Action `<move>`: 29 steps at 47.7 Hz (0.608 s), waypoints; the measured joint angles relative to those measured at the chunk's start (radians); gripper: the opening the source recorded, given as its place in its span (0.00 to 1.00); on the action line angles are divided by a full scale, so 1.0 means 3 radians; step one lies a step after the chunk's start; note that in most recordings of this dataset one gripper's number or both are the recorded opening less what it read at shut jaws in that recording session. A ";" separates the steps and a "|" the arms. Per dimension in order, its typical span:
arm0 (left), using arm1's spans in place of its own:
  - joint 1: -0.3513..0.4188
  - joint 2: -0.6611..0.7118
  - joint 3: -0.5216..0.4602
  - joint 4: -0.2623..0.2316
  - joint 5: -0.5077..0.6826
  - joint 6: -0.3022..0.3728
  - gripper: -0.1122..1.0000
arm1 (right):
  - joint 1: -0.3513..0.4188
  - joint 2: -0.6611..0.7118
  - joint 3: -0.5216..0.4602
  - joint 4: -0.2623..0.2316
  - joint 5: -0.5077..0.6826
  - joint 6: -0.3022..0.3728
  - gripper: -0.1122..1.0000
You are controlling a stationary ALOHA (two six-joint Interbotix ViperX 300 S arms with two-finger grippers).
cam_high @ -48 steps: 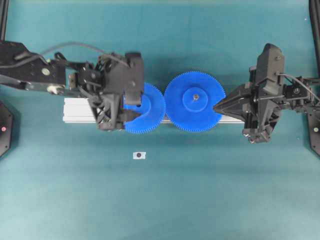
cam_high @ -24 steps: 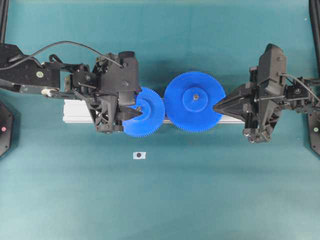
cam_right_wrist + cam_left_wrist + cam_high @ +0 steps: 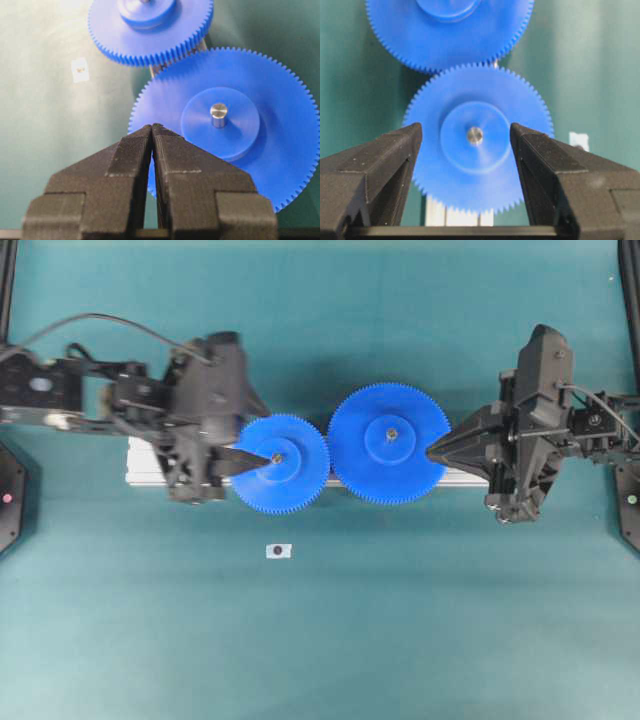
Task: Insert the small gear onto the shaft.
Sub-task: 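Lower the gear down onto the shaft with the left gripper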
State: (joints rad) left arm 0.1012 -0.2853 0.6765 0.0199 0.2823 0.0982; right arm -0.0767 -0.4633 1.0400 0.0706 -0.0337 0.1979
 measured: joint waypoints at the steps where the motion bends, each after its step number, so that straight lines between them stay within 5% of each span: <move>1: 0.0000 -0.0026 0.0020 0.0000 0.0000 0.0000 0.71 | -0.0005 0.0005 0.0000 0.0000 0.0000 0.0000 0.21; 29: -0.0005 -0.0261 0.0481 0.0000 -0.0414 -0.0005 0.71 | -0.0066 0.0020 0.0000 0.0000 -0.0015 0.0000 0.21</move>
State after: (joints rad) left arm 0.0997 -0.3636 0.8207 0.0199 0.1580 0.0966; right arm -0.0966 -0.4571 1.0400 0.0706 -0.0383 0.1979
